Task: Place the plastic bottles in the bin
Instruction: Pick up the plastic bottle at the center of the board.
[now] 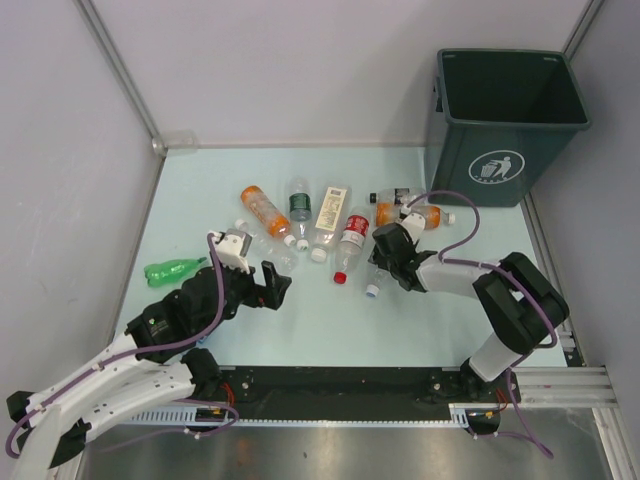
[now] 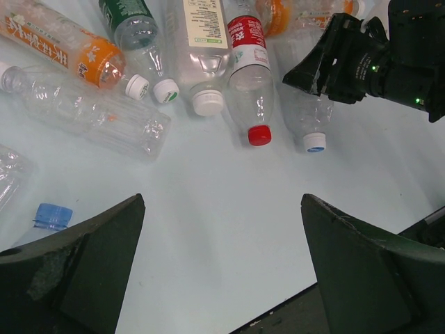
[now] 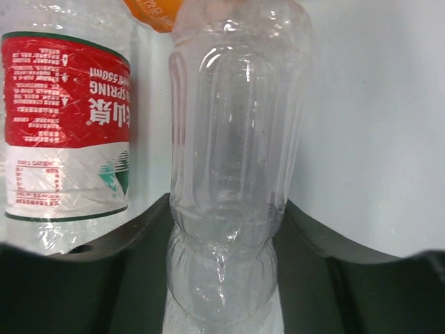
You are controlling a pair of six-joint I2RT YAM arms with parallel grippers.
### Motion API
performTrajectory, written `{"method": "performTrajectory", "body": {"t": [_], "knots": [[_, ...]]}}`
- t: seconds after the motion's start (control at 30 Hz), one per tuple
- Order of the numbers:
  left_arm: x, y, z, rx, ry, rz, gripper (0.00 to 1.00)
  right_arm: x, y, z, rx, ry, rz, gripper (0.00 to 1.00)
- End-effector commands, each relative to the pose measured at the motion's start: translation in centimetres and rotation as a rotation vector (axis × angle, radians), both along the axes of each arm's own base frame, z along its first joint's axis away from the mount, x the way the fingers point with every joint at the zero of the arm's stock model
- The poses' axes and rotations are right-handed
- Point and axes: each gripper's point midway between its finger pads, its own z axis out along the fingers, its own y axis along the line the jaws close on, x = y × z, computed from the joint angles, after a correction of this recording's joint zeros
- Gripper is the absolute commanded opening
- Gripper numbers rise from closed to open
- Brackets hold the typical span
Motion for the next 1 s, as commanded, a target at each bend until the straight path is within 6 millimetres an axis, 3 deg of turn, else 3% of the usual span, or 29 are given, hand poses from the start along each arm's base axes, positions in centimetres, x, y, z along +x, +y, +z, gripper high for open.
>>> {"method": "performTrajectory", "body": {"t": [0.0, 0.17, 0.33, 0.47, 0.63, 0.97], "knots": [[0.1, -0.5, 0.5, -0.040, -0.004, -0.003, 1.00, -0.7, 0.3, 0.9, -0.025, -0.013, 0.014, 0.46], [-0.1, -0.4, 0.3, -0.041, 0.005, -0.003, 1.00, -1.2, -0.1, 2.8, -0.046, -0.045, 0.013, 0.31], [-0.1, 0.1, 0.4, -0.037, 0.003, 0.015, 1.00, -1.7, -0.2, 5.1, -0.037, -0.083, 0.026, 0.27], [-0.2, 0.3, 0.6, -0.040, 0.000, 0.015, 1.00, -2.1, -0.2, 8.5, -0.011, -0.150, 0.057, 0.24], [-0.2, 0.2, 0.6, -0.045, 0.000, 0.016, 1.00, -2.8, -0.6, 15.0, 0.060, -0.300, 0.109, 0.23], [-0.2, 0.4, 0.7, -0.041, -0.004, 0.022, 1.00, -2.9, -5.5, 27.7, 0.110, -0.566, 0.057, 0.24]]}}
